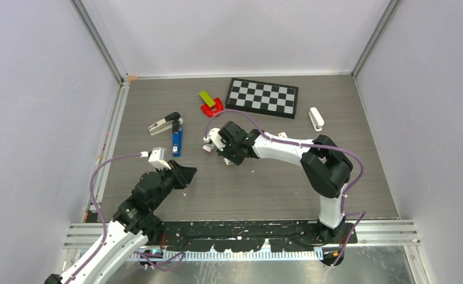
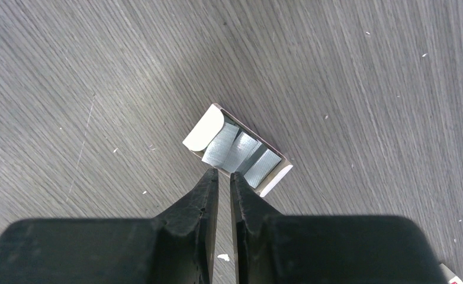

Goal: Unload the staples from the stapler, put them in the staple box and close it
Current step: Adjust the staple in the staple box.

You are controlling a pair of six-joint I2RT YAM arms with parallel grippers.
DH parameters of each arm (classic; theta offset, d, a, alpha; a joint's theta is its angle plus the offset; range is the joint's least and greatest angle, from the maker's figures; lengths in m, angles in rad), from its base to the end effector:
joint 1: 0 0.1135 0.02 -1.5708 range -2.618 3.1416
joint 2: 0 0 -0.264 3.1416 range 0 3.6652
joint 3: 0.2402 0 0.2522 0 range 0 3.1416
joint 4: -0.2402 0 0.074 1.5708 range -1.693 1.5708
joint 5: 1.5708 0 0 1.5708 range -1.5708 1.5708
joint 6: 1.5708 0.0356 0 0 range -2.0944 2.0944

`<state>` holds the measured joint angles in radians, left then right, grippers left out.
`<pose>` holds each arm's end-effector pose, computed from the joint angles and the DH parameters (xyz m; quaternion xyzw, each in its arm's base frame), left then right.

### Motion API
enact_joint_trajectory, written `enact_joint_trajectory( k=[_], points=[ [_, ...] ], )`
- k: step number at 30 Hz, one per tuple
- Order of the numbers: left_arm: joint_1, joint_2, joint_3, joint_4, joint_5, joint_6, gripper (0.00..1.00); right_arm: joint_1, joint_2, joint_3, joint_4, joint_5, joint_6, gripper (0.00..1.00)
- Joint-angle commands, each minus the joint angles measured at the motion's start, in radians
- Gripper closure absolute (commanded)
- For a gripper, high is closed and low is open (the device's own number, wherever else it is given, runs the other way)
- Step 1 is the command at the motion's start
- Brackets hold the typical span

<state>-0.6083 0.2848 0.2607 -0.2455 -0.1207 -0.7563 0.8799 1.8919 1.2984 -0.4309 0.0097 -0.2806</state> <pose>0.0996 -0.0641 0.2126 -0.0951 0.7894 -0.3440 0.4995 0.2532 0.3057 0.1831 -0.5268 0.8060 0.0752 0.2592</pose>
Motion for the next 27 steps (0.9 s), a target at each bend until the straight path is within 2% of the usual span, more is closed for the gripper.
enact_joint_trajectory(
  k=[1,27],
  points=[
    [0.004,0.002,0.005,0.021,-0.011,0.000,0.81,0.006,0.004,0.035,0.031,0.031,0.015,0.81],
    [0.003,0.015,0.004,0.035,-0.007,0.000,0.81,0.025,0.023,0.041,0.061,0.057,0.044,0.80]
  ],
)
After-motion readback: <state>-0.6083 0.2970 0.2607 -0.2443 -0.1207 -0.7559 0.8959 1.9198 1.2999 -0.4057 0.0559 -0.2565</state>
